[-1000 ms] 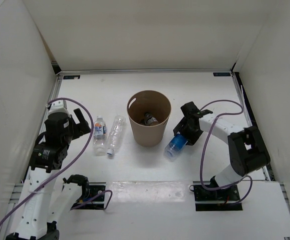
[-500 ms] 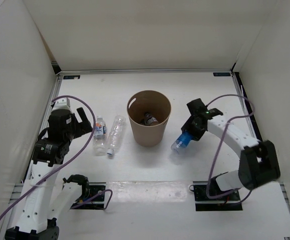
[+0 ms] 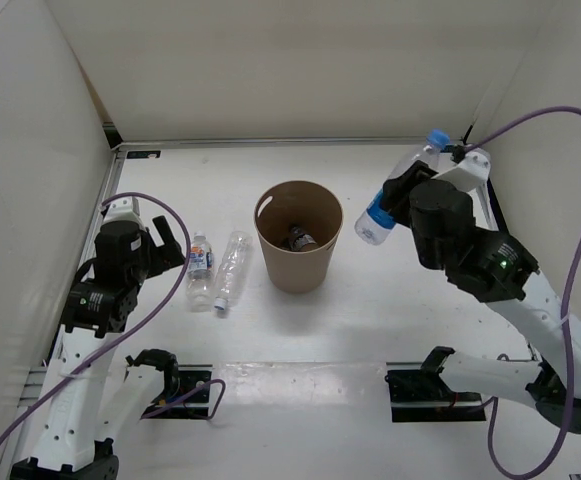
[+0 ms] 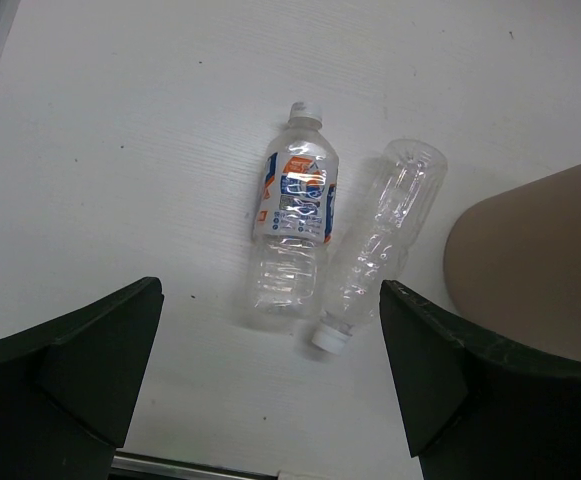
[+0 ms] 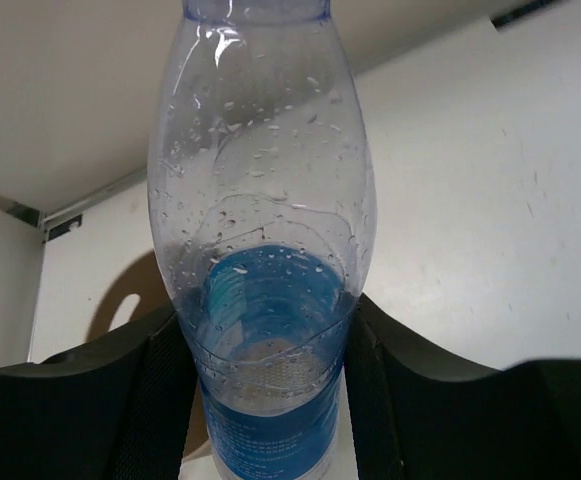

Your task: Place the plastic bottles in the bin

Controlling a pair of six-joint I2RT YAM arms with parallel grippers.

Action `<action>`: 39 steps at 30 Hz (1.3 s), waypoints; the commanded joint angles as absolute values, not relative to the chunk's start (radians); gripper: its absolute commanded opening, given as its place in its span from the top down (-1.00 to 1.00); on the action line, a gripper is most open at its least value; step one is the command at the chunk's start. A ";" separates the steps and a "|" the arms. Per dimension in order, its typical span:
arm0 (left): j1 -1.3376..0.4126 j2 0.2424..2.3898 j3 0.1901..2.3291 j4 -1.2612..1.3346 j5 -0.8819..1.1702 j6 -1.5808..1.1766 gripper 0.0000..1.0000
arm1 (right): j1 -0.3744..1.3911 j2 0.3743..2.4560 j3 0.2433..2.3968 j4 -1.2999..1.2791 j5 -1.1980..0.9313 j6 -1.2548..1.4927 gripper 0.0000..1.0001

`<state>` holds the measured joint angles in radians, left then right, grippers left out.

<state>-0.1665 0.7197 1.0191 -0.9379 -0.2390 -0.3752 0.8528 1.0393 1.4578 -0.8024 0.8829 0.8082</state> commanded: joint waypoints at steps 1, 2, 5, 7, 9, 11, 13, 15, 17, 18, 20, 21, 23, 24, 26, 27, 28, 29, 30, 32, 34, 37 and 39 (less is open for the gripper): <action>-0.161 0.726 1.034 -0.928 -0.215 -0.367 -1.00 | 0.983 1.083 1.489 -0.566 1.069 0.519 0.10; -0.161 0.724 1.032 -0.930 -0.221 -0.365 -1.00 | 1.003 1.119 1.497 -0.501 1.072 0.491 0.08; -0.163 0.713 1.031 -0.930 -0.233 -0.365 -1.00 | 1.084 1.199 1.506 -0.431 1.103 0.376 0.00; -0.163 0.710 1.029 -0.930 -0.235 -0.365 -1.00 | 1.112 1.253 1.544 -0.430 1.126 0.328 -0.04; -0.163 0.710 1.029 -0.930 -0.244 -0.365 -1.00 | 1.115 1.302 1.586 -0.422 1.083 0.278 -0.04; -0.163 0.718 1.031 -0.931 -0.238 -0.365 -1.00 | 1.130 1.350 1.618 -0.413 1.089 0.241 -0.04; -0.161 0.721 1.032 -0.930 -0.238 -0.365 -1.00 | 1.141 1.394 1.640 -0.407 1.146 0.226 -0.06; -0.164 0.719 1.032 -0.931 -0.238 -0.365 -1.00 | 1.141 1.413 1.634 -0.402 1.158 0.225 -0.09; -0.163 0.723 1.029 -0.928 -0.238 -0.365 -1.00 | 1.115 1.414 1.628 -0.416 1.112 0.265 -0.29; -0.163 0.727 1.028 -0.927 -0.244 -0.367 -1.00 | 1.103 1.414 1.631 -0.425 1.091 0.278 -0.42; -0.161 0.741 1.034 -0.931 -0.242 -0.370 -1.00 | 1.062 1.407 1.637 -0.471 1.022 0.317 -0.62; -0.164 0.749 1.035 -0.934 -0.242 -0.371 -1.00 | 1.054 1.407 1.637 -0.486 1.009 0.324 -0.69; -0.164 0.750 1.035 -0.934 -0.238 -0.365 -1.00 | 1.017 1.394 1.647 -0.531 0.964 0.342 -0.81; -0.161 0.753 1.035 -0.934 -0.236 -0.367 -1.00 | 1.002 1.391 1.651 -0.538 0.956 0.354 -0.81; -0.163 0.753 1.032 -0.930 -0.229 -0.364 -1.00 | 0.991 1.376 1.658 -0.560 0.925 0.359 -0.81; -0.163 0.752 1.034 -0.931 -0.229 -0.364 -1.00 | 0.974 1.371 1.658 -0.567 0.905 0.364 -0.81; -0.161 0.753 1.032 -0.928 -0.222 -0.364 -1.00 | 0.971 1.361 1.661 -0.575 0.913 0.370 -0.81; -0.161 0.759 1.032 -0.928 -0.222 -0.362 -1.00 | 0.974 1.350 1.658 -0.587 0.922 0.379 -0.81; -0.164 0.762 1.032 -0.927 -0.219 -0.362 -1.00 | 0.983 1.327 1.651 -0.588 0.942 0.390 -0.81; -0.161 0.768 1.029 -0.925 -0.209 -0.357 -1.00 | 0.995 1.290 1.622 -0.586 0.953 0.400 -0.81; -0.161 0.785 1.031 -0.922 -0.187 -0.350 -1.00 | 1.017 1.232 1.579 -0.587 0.991 0.428 -0.81; -0.163 0.805 1.032 -0.920 -0.173 -0.347 -1.00 | 1.046 1.163 1.517 -0.607 1.000 0.509 -0.81; -0.163 0.818 1.034 -0.922 -0.147 -0.345 -1.00 | 1.051 1.094 1.450 -0.639 0.983 0.549 -0.81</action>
